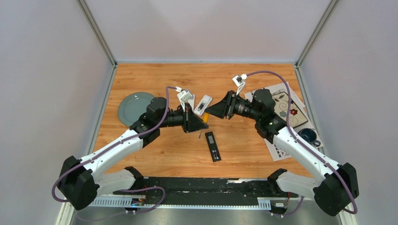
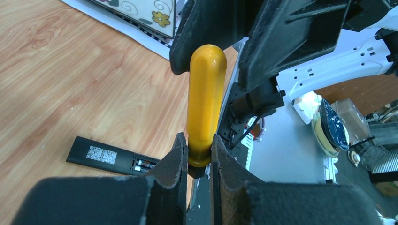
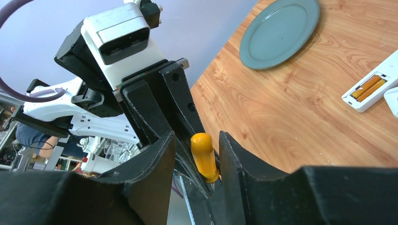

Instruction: Unload the batteries from the remote control

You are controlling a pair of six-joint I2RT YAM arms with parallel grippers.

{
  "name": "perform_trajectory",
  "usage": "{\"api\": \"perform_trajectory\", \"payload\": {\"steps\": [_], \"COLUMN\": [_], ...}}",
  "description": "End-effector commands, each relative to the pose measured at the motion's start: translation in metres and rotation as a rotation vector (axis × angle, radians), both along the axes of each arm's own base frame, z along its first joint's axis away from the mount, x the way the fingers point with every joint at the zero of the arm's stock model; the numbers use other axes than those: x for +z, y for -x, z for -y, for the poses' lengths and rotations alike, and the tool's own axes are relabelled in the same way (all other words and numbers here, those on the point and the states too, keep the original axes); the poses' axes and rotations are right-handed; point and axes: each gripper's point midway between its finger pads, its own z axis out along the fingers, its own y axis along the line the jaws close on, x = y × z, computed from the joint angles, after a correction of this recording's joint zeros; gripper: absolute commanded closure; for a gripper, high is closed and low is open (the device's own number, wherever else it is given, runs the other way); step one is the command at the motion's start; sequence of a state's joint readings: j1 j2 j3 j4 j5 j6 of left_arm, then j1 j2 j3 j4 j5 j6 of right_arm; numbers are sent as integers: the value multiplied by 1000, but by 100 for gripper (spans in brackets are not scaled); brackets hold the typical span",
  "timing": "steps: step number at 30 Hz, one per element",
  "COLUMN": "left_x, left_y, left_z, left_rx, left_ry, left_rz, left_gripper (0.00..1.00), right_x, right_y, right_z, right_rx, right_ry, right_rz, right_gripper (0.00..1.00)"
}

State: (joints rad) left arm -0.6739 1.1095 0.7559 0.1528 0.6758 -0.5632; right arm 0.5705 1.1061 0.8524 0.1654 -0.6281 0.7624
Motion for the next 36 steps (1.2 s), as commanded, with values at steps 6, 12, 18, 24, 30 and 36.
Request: {"api": "perform_trajectory", "payload": {"steps": [6, 12, 18, 24, 30, 36], "left_x": [33, 34, 34, 27, 0, -37], "left_y": [4, 4, 2, -2, -1, 2], "left_z": [3, 4, 1, -13, -24, -30], "left_rx": [-32, -36, -15, 78, 109, 94], "left_ry": [64, 69, 61, 11, -87, -198], "left_rz": [73, 69, 72, 82, 49, 14], "left_gripper": [100, 100, 81, 28, 21, 21], "right_x": [-2, -8, -8, -21, -43, -65], "right_y": [3, 3, 1, -13, -31, -46], "right_z": [-4, -5, -1, 19, 53, 94], "right_rx": [41, 45, 18, -121, -288, -408], "right_ry": [-13, -9, 19, 149, 245, 274], "right_rz": [21, 13, 30, 55, 19, -53], "right_gripper": [59, 96, 100, 100, 100, 100]}}
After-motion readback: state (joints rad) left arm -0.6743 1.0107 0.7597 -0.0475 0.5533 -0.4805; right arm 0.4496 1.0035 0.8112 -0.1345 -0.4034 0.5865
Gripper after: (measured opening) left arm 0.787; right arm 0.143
